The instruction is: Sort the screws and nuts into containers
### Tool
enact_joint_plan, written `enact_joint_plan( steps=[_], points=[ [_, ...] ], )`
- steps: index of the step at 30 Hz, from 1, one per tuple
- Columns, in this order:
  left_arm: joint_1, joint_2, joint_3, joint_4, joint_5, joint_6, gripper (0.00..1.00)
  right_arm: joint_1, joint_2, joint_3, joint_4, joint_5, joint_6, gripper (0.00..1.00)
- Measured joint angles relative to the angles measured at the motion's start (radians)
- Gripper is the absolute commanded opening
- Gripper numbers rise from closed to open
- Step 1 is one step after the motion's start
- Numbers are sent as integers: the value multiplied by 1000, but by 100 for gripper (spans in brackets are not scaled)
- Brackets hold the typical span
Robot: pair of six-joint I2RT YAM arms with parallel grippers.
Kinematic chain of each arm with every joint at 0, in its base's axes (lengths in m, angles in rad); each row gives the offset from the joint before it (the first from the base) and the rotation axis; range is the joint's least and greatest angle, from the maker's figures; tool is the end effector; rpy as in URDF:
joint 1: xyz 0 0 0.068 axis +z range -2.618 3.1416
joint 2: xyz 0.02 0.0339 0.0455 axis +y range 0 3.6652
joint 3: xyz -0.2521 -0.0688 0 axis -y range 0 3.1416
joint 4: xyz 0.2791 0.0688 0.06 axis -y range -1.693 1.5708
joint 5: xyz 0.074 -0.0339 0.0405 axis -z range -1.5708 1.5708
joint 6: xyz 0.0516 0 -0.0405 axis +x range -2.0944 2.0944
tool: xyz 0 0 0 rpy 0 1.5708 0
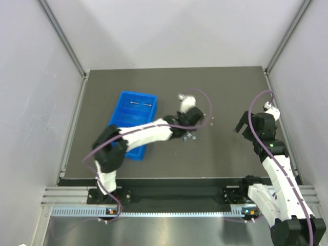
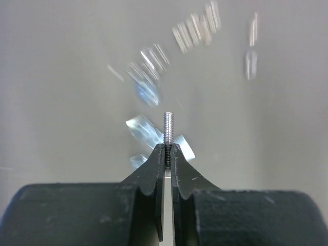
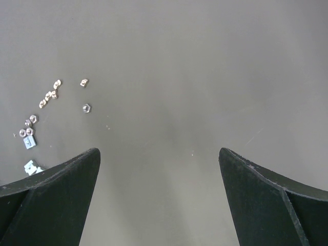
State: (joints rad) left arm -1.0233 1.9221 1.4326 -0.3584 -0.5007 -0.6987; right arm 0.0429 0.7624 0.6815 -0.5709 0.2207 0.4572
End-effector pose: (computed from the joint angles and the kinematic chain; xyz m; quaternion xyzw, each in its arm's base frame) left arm 0.2607 -0.3800 0.1825 0.0600 0.9085 -0.1088 0.3990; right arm 0.2199 -0.0019 0.2494 0.2310 0.8617 0.0134 0.4515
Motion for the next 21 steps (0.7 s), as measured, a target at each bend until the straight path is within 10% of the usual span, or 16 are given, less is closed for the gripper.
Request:
enact_joint_plan(
  steps=[8, 17, 21],
  points=[
    [377, -351, -155, 134, -77, -56, 3, 0, 40, 1, 11, -6, 16, 100],
    [556, -260, -230, 174, -126, -119, 7, 0, 148, 7, 35, -24, 17, 100],
    [597, -211, -233, 179, -122, -127, 36, 0, 173, 7, 65, -37, 16, 100]
  ],
)
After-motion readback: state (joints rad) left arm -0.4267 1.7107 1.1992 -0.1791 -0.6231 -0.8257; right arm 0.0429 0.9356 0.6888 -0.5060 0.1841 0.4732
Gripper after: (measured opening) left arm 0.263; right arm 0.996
